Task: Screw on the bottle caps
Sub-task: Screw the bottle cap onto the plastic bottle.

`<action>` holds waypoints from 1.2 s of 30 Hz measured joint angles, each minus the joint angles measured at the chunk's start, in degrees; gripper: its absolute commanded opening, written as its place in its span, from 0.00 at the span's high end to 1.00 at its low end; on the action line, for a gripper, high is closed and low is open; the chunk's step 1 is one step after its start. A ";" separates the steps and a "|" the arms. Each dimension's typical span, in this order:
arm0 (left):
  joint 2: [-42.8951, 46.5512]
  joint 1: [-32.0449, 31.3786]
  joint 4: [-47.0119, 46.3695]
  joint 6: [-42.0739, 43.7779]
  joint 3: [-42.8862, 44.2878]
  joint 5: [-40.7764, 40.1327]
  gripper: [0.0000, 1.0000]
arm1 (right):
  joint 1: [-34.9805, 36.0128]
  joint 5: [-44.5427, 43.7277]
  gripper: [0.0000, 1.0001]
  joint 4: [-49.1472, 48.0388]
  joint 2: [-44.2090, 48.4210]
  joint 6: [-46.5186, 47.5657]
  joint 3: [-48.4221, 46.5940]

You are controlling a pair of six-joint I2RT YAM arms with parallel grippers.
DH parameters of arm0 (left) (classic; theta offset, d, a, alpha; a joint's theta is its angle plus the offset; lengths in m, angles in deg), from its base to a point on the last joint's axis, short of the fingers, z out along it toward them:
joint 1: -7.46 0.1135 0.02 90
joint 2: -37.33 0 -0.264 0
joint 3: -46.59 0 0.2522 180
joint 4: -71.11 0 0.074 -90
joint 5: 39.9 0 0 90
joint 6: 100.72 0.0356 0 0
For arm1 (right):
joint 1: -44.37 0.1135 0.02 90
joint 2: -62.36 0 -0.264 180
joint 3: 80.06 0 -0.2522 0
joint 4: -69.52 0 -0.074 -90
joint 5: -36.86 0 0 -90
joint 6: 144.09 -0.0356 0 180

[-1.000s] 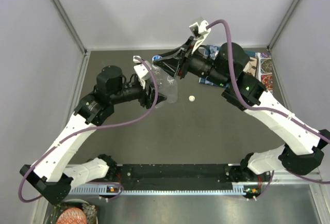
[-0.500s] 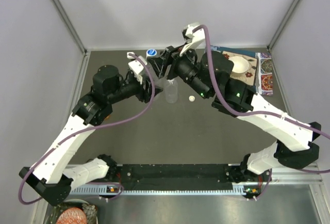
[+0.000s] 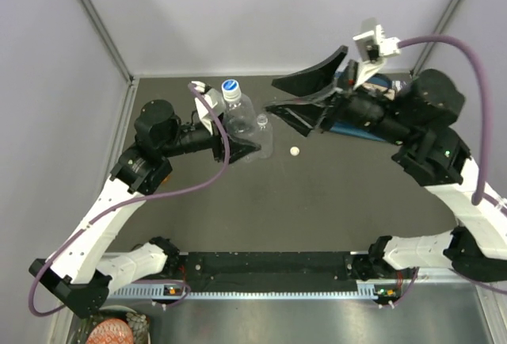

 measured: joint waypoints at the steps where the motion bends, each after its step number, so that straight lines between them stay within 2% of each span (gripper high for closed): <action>1: -0.02 0.04 -1.07 -0.90 -0.50 3.87 1.00 | -2.34 3.69 0.41 -0.28 0.70 0.00 0.00; 5: -0.13 -0.20 -5.68 -3.78 -2.64 17.94 1.00 | -9.86 15.30 0.41 -0.50 0.79 -0.57 -0.55; 8: -0.22 -0.50 -7.23 -4.74 -3.21 26.73 1.00 | -11.85 22.12 0.39 -0.59 -2.01 -1.11 -3.15; 13: -0.33 -1.27 -9.05 -5.75 -4.26 37.20 1.00 | -12.70 32.76 0.36 -0.48 -8.83 -2.01 -5.90; 16: -0.37 -1.70 -9.40 -5.95 -4.98 40.87 1.00 | -13.05 37.94 0.36 -0.44 -12.24 -2.89 -6.60; 25: -0.35 -1.97 -10.03 -5.97 -6.16 43.98 1.00 | -13.29 47.65 0.39 -6.23 -14.78 -9.16 -6.60; 36: -0.37 -1.97 -10.05 -5.44 -6.43 41.22 1.00 | -13.29 50.18 0.46 -12.41 -15.23 -14.40 -6.47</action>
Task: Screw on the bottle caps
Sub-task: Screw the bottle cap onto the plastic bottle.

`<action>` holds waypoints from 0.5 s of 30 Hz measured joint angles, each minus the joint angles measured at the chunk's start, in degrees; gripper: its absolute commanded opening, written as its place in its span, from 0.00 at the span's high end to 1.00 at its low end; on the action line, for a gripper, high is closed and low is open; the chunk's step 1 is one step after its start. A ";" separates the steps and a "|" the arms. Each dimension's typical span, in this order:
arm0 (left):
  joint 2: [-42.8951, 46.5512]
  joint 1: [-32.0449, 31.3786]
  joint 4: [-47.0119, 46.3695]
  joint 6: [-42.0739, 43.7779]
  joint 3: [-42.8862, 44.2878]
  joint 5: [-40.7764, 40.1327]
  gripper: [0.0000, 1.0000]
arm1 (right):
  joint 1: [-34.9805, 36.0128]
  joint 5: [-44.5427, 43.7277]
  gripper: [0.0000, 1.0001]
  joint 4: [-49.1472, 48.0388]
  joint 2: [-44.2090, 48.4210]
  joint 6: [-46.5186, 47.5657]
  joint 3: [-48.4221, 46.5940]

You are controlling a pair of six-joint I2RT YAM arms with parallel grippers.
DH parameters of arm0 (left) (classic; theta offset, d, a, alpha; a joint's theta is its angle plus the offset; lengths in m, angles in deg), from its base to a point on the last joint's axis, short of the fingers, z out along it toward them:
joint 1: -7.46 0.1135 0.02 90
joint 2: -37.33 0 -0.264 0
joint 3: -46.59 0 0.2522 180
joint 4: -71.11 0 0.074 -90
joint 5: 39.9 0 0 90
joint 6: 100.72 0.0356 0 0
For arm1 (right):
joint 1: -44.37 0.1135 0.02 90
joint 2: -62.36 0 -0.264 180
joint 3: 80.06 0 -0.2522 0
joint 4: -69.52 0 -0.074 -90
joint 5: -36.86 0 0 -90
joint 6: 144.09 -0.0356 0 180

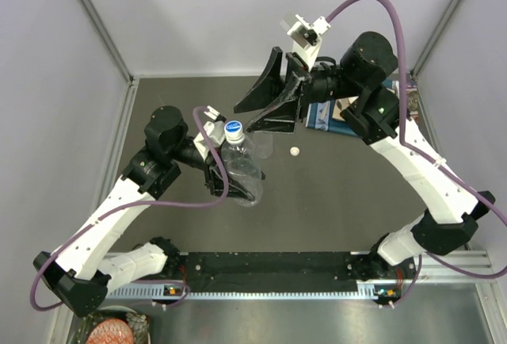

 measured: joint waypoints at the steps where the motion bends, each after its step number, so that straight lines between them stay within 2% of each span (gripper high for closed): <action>1: 0.00 0.00 0.00 0.04 0.00 -0.13 1.00 | 0.00 -0.02 0.47 -0.20 -0.20 -0.26 0.00; 15: -0.02 0.07 1.53 1.40 0.00 -1.81 1.00 | 0.02 1.05 0.51 -1.38 -2.82 -2.23 -0.07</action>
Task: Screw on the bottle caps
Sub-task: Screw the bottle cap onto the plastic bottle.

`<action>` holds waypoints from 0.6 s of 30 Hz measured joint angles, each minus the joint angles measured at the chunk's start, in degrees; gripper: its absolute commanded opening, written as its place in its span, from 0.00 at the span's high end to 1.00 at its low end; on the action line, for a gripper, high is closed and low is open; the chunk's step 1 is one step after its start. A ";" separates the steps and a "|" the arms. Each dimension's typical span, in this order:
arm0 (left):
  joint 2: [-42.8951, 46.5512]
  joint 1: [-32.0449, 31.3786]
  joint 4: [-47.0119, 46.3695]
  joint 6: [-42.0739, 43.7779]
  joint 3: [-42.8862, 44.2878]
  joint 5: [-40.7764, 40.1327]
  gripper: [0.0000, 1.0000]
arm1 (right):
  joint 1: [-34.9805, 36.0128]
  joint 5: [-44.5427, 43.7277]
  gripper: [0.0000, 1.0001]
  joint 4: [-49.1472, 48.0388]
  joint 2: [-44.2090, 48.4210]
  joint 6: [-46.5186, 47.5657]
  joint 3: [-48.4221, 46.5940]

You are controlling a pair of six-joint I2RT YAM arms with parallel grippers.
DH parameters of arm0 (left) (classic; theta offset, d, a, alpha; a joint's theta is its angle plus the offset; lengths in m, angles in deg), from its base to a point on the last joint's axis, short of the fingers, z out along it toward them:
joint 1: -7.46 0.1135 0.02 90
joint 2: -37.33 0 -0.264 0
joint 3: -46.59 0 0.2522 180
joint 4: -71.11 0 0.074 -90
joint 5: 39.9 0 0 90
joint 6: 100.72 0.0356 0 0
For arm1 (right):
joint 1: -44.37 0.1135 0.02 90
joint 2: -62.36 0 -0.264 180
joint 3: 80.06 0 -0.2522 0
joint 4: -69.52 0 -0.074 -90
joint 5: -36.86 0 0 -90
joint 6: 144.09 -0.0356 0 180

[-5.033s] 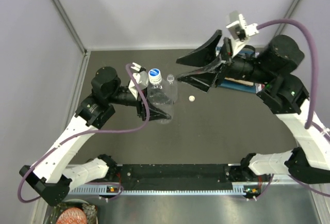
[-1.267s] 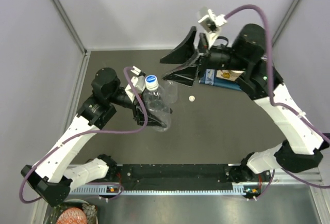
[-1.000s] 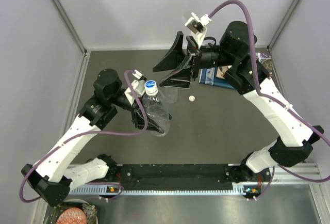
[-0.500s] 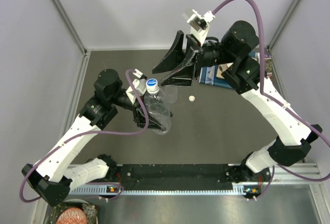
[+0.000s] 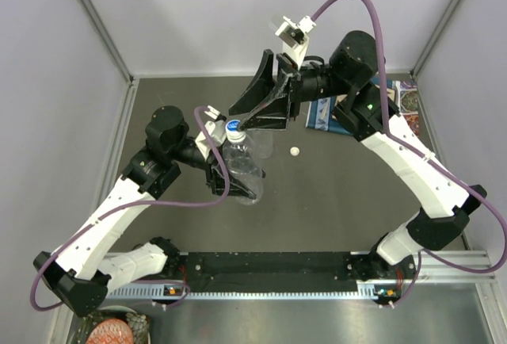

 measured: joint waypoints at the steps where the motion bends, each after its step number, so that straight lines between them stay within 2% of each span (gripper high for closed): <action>1: 0.00 0.00 0.00 0.04 0.00 -0.15 1.00 | 0.00 0.07 0.52 0.00 0.00 0.00 0.00; 11: 0.02 0.02 0.02 0.07 0.00 -2.71 1.00 | 0.15 1.11 0.56 0.20 0.00 0.02 0.11; 18: 0.04 0.15 0.07 0.20 0.00 -3.69 1.00 | 0.15 1.49 0.75 0.04 0.37 0.07 0.98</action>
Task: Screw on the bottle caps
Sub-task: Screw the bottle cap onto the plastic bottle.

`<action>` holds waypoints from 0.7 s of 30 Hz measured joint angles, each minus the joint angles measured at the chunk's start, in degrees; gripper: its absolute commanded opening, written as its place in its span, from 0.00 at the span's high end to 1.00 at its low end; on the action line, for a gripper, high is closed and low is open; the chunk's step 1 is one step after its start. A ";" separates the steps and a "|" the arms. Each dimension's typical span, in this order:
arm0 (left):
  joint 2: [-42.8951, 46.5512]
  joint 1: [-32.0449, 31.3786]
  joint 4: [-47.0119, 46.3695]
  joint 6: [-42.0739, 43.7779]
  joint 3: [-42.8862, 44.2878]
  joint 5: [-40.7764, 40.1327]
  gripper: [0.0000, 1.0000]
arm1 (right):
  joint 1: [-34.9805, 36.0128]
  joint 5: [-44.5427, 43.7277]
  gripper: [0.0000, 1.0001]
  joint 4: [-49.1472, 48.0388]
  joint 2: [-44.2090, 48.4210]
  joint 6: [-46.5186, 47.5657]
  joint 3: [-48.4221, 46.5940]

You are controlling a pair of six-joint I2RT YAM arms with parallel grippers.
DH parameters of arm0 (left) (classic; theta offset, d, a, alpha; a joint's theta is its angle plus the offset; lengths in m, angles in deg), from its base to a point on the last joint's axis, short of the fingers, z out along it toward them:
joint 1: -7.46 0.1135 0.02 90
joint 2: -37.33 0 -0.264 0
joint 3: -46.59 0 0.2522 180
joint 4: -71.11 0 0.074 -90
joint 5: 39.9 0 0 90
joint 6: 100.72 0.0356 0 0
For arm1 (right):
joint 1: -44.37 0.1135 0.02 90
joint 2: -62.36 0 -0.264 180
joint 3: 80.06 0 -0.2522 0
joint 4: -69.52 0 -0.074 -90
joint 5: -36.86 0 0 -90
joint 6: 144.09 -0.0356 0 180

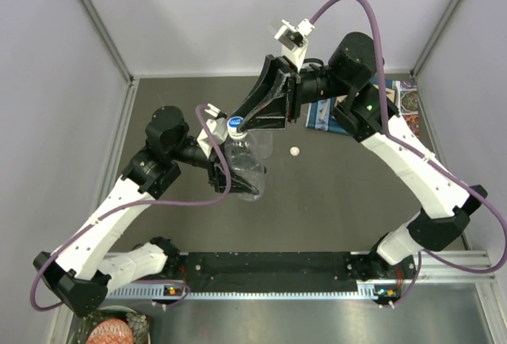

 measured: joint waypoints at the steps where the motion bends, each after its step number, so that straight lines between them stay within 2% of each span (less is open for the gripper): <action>1: 0.00 0.02 0.00 0.07 0.00 -0.20 1.00 | 0.00 0.00 0.77 -0.09 0.04 0.00 0.11; 3: 0.02 0.09 0.13 0.24 0.00 -0.76 1.00 | 0.00 -0.09 0.85 -0.11 0.17 0.04 0.28; 12: 0.66 0.55 1.62 3.13 0.24 -6.88 1.00 | -0.02 -1.97 1.00 0.61 0.66 2.14 0.66; 21: 0.55 1.46 7.78 5.09 4.13 -20.11 1.00 | -0.44 -12.20 1.00 4.28 3.67 10.21 2.54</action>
